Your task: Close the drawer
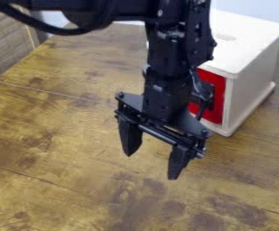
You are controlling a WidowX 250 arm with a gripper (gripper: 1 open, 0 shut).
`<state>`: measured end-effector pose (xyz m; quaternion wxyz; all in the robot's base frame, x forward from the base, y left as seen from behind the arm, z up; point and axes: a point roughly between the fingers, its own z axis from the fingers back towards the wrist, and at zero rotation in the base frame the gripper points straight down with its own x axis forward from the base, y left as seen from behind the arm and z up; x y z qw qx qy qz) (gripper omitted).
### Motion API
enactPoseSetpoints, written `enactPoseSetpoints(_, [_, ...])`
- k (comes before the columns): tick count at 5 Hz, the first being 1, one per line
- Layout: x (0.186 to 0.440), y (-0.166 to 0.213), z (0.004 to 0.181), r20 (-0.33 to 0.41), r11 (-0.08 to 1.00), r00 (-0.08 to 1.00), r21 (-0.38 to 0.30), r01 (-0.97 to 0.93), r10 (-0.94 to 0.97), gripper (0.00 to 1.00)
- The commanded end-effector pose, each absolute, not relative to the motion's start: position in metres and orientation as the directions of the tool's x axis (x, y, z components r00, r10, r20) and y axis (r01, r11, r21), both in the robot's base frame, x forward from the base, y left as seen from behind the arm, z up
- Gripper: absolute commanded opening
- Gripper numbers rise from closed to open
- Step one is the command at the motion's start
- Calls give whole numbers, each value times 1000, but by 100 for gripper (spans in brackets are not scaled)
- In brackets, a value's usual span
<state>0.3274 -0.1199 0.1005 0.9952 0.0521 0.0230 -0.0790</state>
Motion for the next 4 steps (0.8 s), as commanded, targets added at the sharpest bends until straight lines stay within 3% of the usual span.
enactPoseSetpoints(1, [327, -108, 118, -18, 990, 995, 100, 101, -100, 100])
enactPoseSetpoints(2, [324, -102, 126, -12, 994, 998, 96, 59, -58, 100])
enactPoseSetpoints(4, [338, -100, 118, -4, 976, 981, 93, 196, -196, 100])
